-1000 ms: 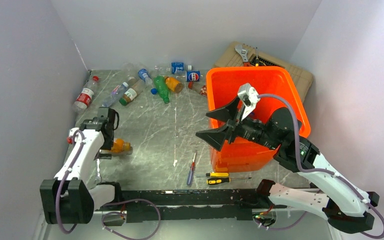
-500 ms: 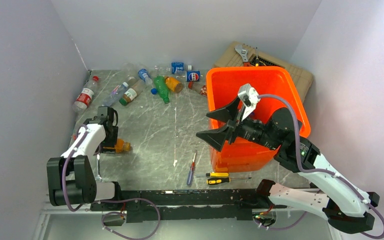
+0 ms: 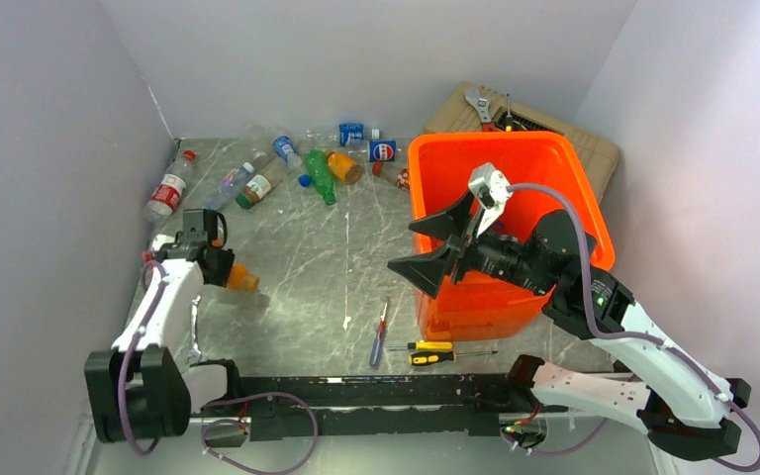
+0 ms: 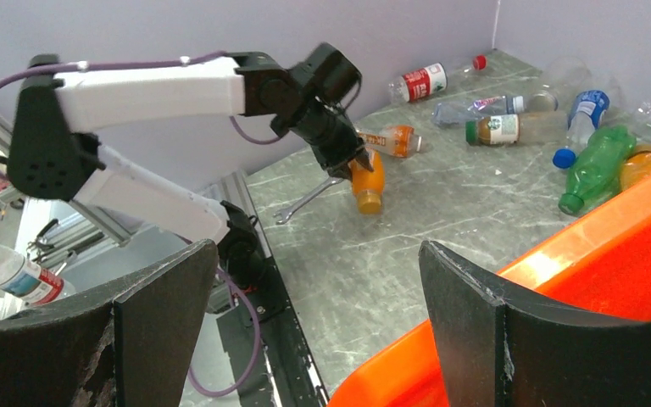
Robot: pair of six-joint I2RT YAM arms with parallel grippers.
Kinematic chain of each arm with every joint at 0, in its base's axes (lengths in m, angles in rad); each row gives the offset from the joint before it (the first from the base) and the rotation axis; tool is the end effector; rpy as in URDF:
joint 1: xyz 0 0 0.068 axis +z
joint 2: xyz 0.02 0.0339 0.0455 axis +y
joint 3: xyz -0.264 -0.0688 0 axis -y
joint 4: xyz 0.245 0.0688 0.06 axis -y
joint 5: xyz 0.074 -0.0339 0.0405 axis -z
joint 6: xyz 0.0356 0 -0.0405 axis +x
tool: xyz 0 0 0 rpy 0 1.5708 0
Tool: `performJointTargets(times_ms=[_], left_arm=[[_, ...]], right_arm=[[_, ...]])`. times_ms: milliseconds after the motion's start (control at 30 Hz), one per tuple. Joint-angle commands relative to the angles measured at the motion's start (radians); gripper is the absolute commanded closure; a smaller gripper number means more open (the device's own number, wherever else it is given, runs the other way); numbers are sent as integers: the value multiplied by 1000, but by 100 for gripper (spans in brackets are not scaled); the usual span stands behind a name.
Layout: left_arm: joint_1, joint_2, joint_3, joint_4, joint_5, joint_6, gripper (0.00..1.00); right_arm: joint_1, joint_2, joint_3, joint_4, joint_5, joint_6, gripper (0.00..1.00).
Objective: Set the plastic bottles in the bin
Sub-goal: Pick up the plastic bottle at the center of the board.
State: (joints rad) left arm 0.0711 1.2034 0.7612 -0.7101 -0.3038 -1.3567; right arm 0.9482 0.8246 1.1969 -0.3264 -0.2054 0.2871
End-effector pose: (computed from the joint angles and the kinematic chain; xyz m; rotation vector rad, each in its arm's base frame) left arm 0.2149 0.0260 0.2106 -1.7857 1.9307 -0.0125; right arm 0.0850 0.1309 0.4574 -0.6952 1.4842 1.1249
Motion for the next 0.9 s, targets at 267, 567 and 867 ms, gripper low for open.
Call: performJointTargets(times_ms=[267, 567, 867], left_arm=[[-1, -342, 284, 414, 639, 535, 80], [-2, -258, 270, 1461, 1239, 284, 82], [-7, -265, 152, 1951, 1213, -54, 87]], right_arm=[[4, 121, 231, -15, -37, -52, 7], [30, 327, 367, 76, -113, -37, 7], [145, 375, 245, 336, 62, -57, 4]])
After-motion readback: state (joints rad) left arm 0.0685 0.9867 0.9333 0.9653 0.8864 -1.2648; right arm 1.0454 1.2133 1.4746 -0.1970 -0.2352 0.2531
